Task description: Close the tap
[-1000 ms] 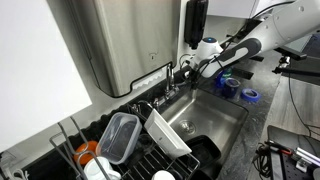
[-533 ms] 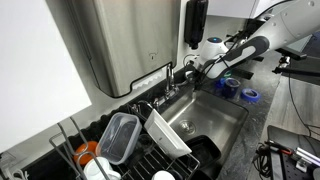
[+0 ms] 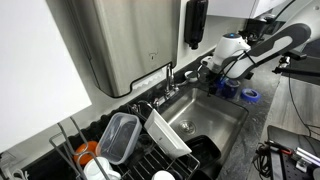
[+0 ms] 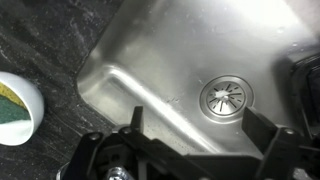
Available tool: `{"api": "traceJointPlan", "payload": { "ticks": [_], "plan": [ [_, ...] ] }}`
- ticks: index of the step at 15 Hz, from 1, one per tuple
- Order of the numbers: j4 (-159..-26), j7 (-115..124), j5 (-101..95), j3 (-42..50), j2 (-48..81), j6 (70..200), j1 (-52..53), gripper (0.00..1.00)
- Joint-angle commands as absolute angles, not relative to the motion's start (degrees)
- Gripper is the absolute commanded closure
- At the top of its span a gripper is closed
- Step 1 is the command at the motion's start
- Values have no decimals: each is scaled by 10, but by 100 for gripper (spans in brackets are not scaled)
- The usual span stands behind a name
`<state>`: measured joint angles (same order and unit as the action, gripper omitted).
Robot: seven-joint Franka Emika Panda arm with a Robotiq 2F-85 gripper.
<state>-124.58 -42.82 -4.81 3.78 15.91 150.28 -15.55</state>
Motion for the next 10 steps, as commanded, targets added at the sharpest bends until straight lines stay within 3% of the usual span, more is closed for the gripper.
{"api": "traceJointPlan", "payload": {
  "ticks": [1,10],
  "plan": [
    [-1312,-374,-56,50,73,1431,-135,0],
    [-1370,-198,-27,47,-72,1268,-86,0]
  ]
}}
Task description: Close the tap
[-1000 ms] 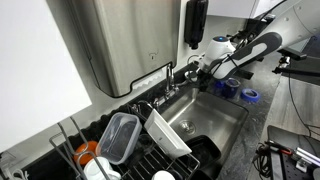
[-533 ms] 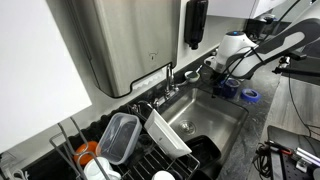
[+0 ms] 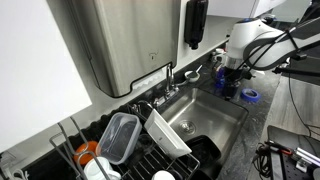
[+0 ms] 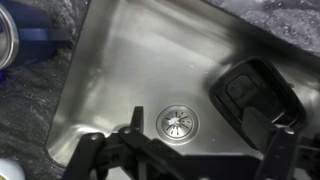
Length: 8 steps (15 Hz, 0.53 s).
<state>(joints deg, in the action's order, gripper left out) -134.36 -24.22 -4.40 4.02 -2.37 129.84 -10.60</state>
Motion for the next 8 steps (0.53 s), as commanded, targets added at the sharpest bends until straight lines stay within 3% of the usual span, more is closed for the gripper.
{"api": "traceJointPlan", "payload": {
  "ticks": [1,8],
  "plan": [
    [-1373,-179,-19,46,-84,1254,-81,0],
    [-1399,-70,48,43,-168,1202,-51,0]
  ]
}}
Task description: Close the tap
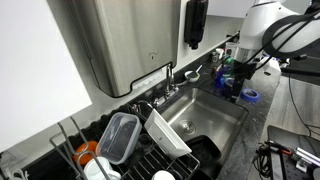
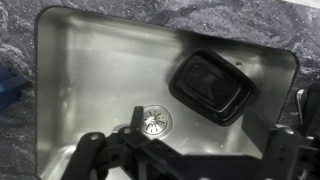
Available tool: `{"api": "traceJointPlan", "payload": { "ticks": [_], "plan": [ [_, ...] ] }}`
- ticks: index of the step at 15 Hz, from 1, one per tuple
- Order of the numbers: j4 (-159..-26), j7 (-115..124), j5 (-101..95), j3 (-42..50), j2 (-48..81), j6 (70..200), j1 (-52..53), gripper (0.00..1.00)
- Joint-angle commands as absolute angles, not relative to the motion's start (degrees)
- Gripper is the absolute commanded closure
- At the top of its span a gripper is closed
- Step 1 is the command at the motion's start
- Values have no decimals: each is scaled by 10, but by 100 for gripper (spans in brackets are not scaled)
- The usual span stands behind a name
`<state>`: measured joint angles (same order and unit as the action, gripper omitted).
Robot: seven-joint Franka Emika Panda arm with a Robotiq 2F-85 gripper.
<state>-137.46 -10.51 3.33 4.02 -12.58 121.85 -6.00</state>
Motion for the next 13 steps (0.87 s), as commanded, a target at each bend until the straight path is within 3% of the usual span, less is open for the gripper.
{"api": "traceJointPlan", "payload": {
  "ticks": [1,13],
  "plan": [
    [-1404,-52,47,41,-179,1198,-50,0],
    [-1402,-30,37,43,-190,1193,-45,0]
  ]
}}
